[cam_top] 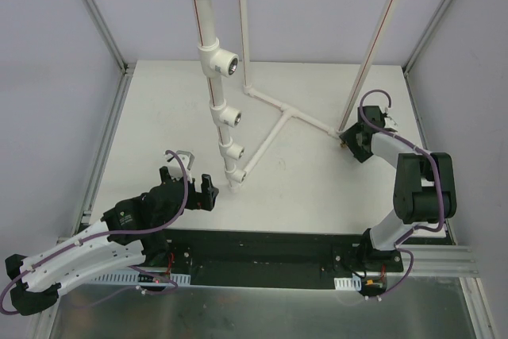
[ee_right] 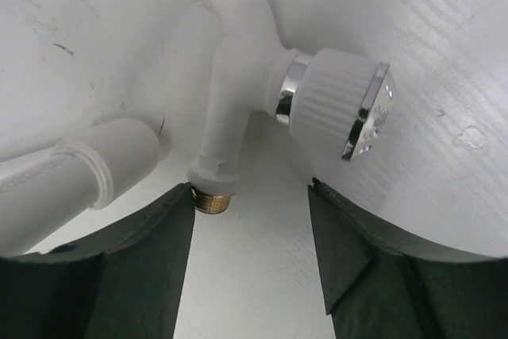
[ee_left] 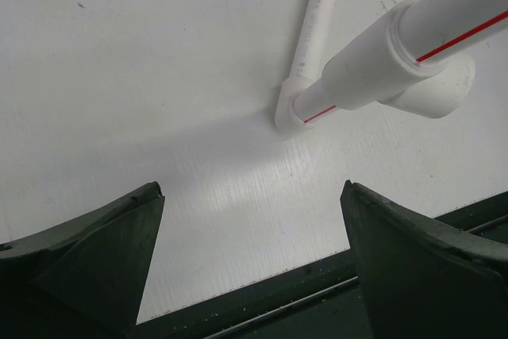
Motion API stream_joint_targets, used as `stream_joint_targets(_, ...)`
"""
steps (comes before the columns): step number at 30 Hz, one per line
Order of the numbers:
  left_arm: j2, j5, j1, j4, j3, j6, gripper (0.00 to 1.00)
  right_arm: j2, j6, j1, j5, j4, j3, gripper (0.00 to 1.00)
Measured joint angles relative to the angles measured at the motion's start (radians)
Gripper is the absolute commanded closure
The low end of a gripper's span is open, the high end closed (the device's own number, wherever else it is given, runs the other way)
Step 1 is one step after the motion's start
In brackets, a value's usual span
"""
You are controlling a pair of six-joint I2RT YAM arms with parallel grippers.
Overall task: Install the water faucets
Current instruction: Move the water faucet to the center of the board.
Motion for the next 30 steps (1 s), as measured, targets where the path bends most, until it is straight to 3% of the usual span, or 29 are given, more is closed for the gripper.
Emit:
stream_joint_targets(6,0.0,0.0,0.0,0.0,0.0,0.0,0.01,0.0,0.024,-0.027,0.036,-0.053,0.005,0.42)
stream_joint_targets(13,0.0,0.0,0.0,0.0,0.0,0.0,0.01,-0.028,0.037,-0.048,0.056,-0.079,-0.013,0.34)
stream_joint_targets(19,0.0,0.0,0.0,0.0,0.0,0.0,0.01,-0.024,0.025,-0.048,0.063,-0.116,0.016,0.35)
stream_joint_targets(30,-0.005,0.0,0.0,0.0,0.0,0.0,0.01,0.102,-0.015,-0.048,0.076,-0.161,0.142,0.4)
